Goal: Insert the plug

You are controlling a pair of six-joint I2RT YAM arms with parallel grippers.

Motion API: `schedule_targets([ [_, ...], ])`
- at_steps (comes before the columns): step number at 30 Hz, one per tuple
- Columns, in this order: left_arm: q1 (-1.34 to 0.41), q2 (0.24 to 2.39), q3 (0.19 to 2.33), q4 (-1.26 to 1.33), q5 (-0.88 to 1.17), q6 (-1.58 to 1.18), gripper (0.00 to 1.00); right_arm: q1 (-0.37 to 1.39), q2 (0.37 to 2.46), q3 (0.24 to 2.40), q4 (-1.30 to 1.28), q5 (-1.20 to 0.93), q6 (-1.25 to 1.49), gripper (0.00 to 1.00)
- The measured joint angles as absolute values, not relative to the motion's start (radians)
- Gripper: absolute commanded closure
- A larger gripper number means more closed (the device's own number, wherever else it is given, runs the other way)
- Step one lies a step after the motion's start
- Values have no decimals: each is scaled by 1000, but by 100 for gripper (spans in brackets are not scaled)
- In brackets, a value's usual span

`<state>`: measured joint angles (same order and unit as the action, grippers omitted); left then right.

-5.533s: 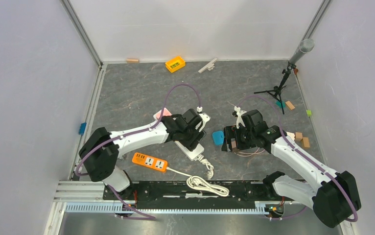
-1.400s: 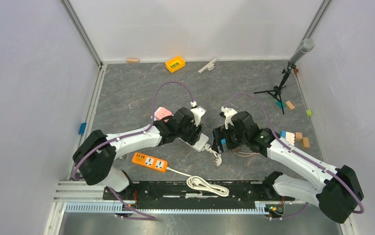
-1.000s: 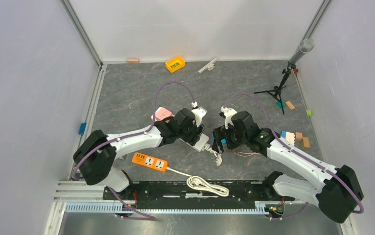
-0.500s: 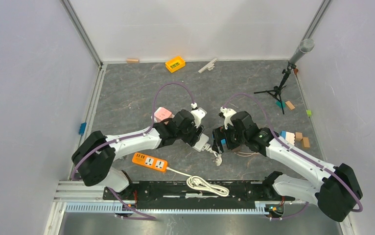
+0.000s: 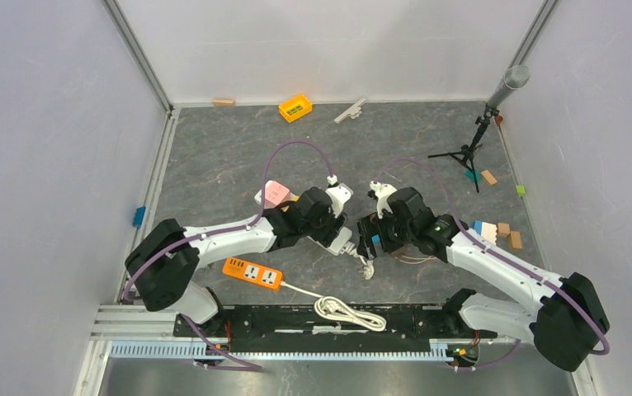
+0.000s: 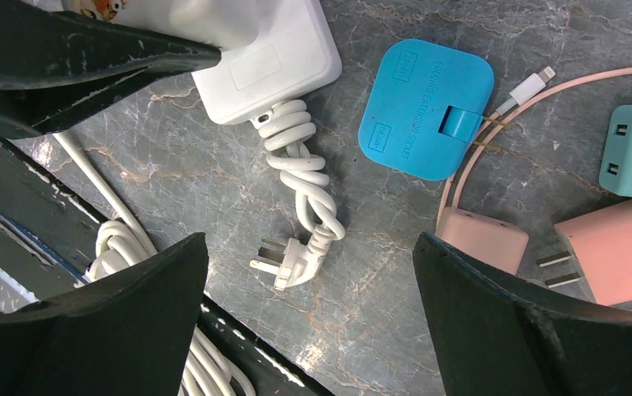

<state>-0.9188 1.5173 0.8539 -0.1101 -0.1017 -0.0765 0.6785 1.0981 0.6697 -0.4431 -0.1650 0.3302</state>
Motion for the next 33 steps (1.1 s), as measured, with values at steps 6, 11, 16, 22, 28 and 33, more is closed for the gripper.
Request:
schedule_targets([
  [6, -920, 1526, 850, -86, -109, -85, 98, 678, 1098, 670, -443, -165, 324, 2],
  [11, -945, 1518, 835, -70, -169, -126, 98, 678, 1098, 670, -443, -165, 324, 2],
  [16, -973, 1489, 801, -56, -233, -149, 98, 675, 1098, 670, -443, -165, 324, 2],
  [22, -981, 1411, 720, -33, -267, -169, 98, 673, 1098, 670, -443, -168, 323, 2],
  [28, -980, 1347, 647, 18, -256, -159, 98, 673, 1098, 670, -443, -202, 300, 2],
  [33, -970, 1339, 647, 14, -211, -140, 98, 675, 1113, 670, -440, -238, 278, 2],
])
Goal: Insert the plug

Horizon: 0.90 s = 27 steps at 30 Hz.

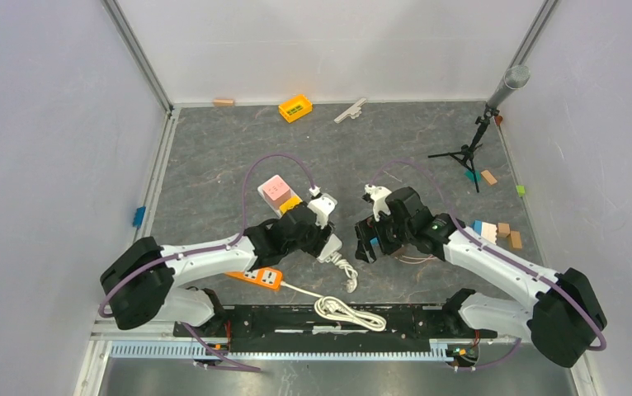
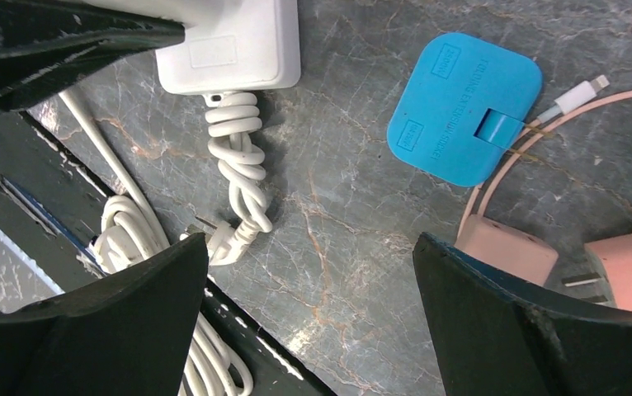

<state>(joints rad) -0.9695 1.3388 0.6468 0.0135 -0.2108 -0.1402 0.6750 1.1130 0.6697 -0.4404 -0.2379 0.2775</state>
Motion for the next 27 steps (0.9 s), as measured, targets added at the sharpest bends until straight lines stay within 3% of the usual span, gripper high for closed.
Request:
schedule_targets([
  [6, -950, 1294, 647, -33, -144, -144, 98, 741, 1190, 670, -415, -246, 262, 8],
  [17, -802, 1092, 662, -71, -9, -251, 98, 930, 1444, 764, -309, -216, 281, 31],
  [20, -748, 1043, 659, -72, 34, -280, 98, 958, 1481, 768, -284, -186, 288, 41],
  [27, -713, 961, 587, -51, 95, -281, 98, 973, 1496, 768, -323, -70, 287, 52],
])
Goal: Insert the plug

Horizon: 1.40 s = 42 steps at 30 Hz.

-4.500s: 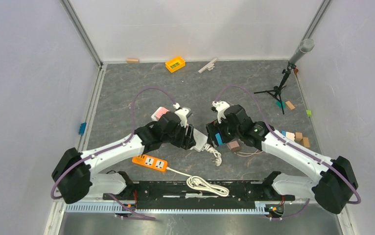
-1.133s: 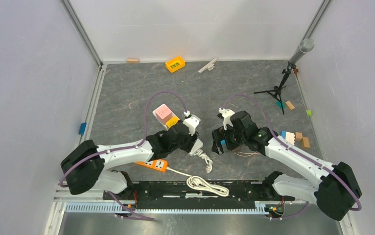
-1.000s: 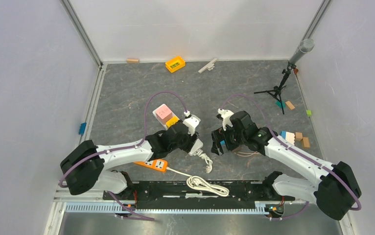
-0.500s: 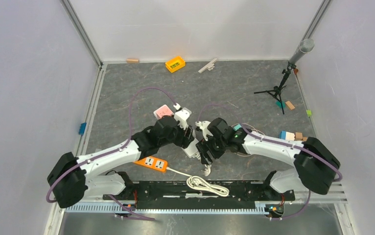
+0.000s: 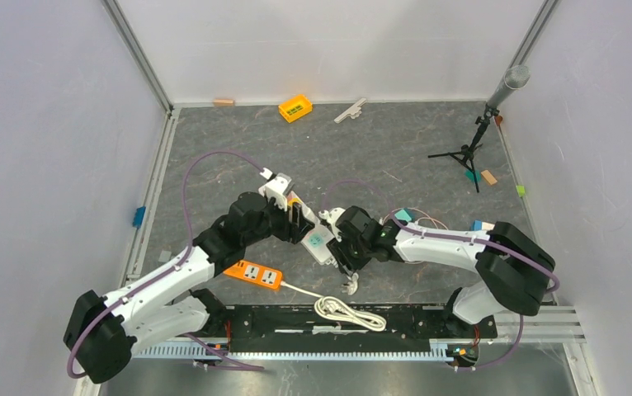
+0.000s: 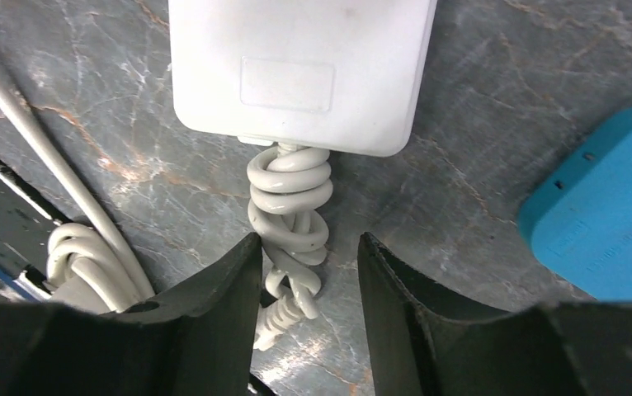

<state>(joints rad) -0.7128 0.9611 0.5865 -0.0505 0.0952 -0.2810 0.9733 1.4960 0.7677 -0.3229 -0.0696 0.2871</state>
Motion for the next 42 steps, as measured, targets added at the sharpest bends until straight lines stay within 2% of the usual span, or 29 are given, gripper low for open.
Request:
schedule_targets([
  [5, -713, 956, 534, -17, 137, -280, 98, 967, 1462, 754, -346, -13, 282, 73],
  [11, -714, 1029, 527, 54, 186, -280, 98, 924, 1433, 738, -357, 12, 287, 82],
  [18, -753, 1172, 532, 112, 177, -260, 98, 870, 1409, 722, -356, 11, 287, 100],
  [29, -842, 1284, 609, 131, 40, -202, 98, 854, 1396, 705, -340, -4, 282, 100],
  [42, -851, 1366, 611, 196, -44, -181, 98, 842, 1395, 702, -336, -31, 271, 100],
])
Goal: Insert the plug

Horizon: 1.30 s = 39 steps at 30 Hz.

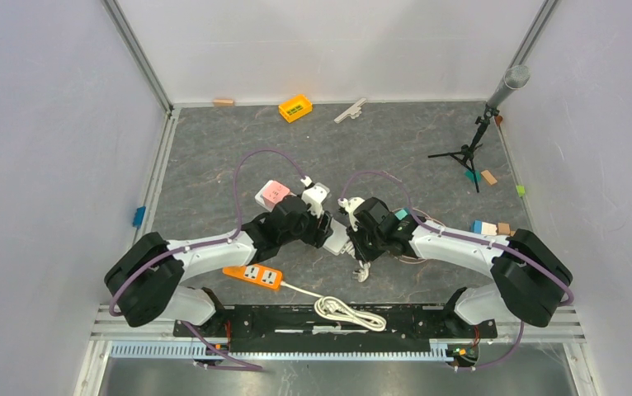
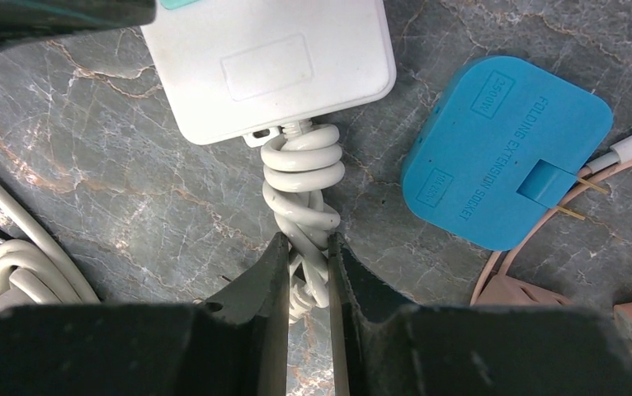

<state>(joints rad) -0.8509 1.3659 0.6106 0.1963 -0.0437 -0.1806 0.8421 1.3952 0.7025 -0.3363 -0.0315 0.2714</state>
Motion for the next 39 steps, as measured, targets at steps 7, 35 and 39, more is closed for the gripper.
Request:
schedule_targets([
  [7, -860, 1384, 611, 216, -44, -181, 98, 839, 1393, 698, -332, -37, 271, 100],
  [35, -913, 1400, 613, 228, -100, -159, 98, 834, 1381, 682, -327, -53, 271, 100],
  [39, -918, 1401, 618, 218, -104, -156, 98, 834, 1381, 681, -327, -55, 271, 100],
])
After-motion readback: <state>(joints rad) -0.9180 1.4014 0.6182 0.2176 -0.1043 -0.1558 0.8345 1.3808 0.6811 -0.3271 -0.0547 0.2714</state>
